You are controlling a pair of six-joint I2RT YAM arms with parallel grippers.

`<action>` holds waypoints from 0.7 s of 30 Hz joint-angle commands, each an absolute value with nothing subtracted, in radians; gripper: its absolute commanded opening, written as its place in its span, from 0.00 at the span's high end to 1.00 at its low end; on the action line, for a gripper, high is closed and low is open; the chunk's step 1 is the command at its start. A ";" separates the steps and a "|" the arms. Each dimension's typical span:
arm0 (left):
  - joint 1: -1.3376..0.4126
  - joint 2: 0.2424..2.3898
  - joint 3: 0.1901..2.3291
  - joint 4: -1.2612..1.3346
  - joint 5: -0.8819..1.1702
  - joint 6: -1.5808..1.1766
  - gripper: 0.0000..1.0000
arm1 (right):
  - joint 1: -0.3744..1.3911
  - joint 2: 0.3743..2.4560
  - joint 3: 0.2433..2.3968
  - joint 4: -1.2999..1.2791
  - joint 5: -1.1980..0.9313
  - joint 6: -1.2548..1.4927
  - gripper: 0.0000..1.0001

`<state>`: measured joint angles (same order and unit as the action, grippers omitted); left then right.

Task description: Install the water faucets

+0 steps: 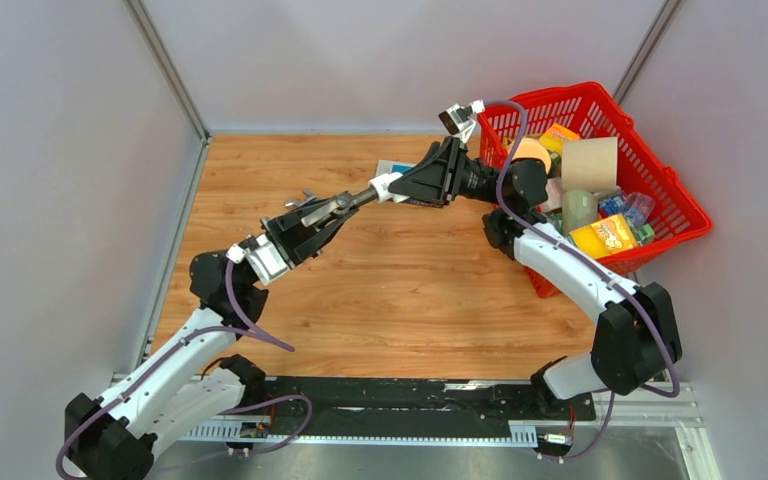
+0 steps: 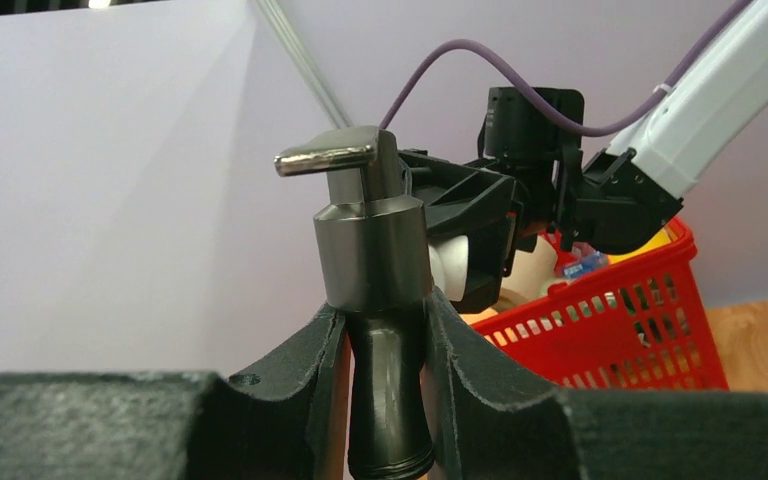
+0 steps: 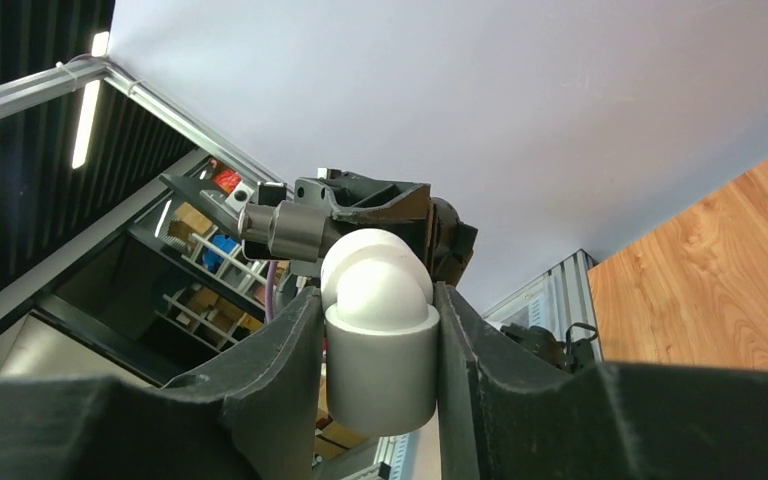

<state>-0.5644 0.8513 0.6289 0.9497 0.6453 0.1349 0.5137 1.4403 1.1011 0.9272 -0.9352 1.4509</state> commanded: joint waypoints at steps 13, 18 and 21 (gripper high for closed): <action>-0.597 0.850 0.365 1.329 0.189 -0.290 1.00 | 0.535 1.480 1.026 0.883 -0.827 1.332 0.25; -0.597 0.760 0.357 1.079 -0.082 -0.428 1.00 | 0.476 1.434 0.991 0.899 -0.778 1.163 0.21; -0.595 0.704 0.376 0.899 -0.185 -0.553 1.00 | 0.453 1.393 0.991 0.876 -0.772 0.961 0.21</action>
